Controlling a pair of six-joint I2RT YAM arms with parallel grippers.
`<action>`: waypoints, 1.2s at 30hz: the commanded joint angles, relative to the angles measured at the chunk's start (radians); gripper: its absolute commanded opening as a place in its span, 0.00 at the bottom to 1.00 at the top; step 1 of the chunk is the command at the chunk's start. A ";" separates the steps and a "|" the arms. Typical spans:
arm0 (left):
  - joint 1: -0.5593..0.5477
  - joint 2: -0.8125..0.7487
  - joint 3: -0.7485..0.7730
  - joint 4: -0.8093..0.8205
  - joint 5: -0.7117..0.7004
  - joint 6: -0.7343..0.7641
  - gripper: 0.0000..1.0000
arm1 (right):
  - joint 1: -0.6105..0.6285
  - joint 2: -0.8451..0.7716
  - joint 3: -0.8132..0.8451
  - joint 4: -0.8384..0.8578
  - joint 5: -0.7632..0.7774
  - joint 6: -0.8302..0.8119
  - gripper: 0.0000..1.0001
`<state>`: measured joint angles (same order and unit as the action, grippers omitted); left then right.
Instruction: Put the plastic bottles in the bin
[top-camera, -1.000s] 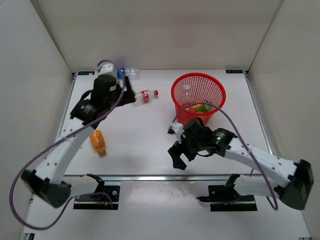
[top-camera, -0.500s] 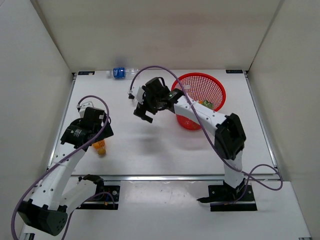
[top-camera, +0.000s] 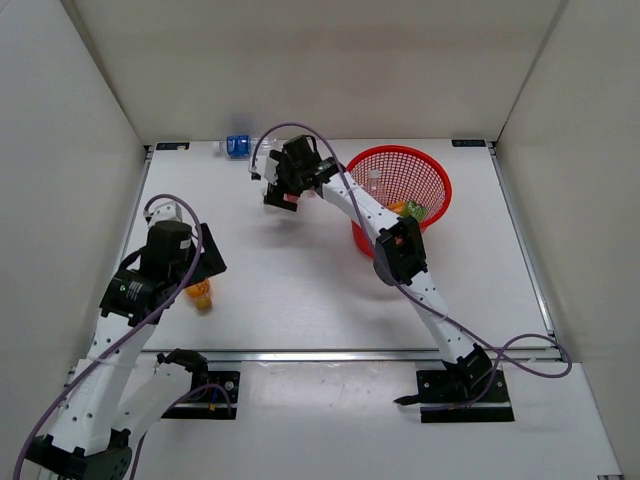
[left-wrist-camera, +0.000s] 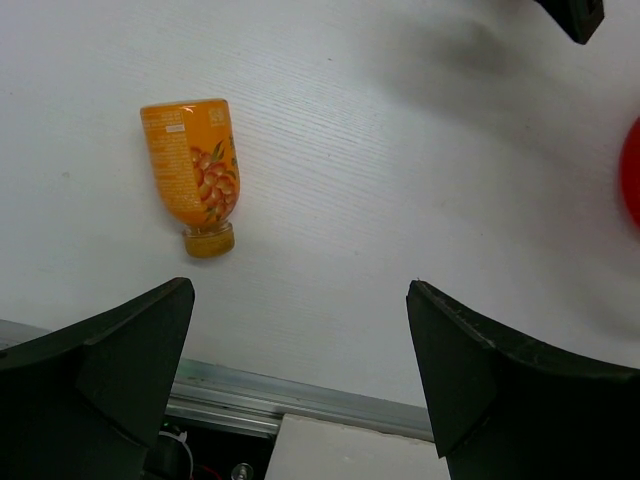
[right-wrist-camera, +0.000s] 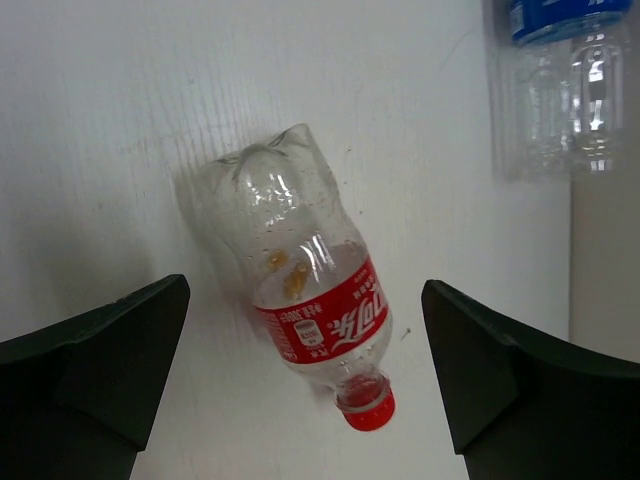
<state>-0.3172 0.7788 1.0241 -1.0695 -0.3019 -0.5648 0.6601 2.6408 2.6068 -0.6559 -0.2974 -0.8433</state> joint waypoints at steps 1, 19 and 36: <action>0.001 0.026 0.047 -0.001 -0.011 0.037 0.99 | -0.011 0.028 0.058 -0.022 -0.048 -0.048 0.99; 0.020 0.071 0.062 0.026 0.006 0.023 0.98 | -0.037 0.102 -0.044 0.101 -0.002 0.042 0.89; 0.007 -0.003 0.044 0.019 0.012 -0.003 0.99 | 0.006 -0.042 -0.030 0.070 -0.115 0.085 0.14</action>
<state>-0.3023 0.7898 1.0489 -1.0466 -0.2985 -0.5526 0.6434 2.6873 2.5713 -0.5922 -0.3534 -0.7792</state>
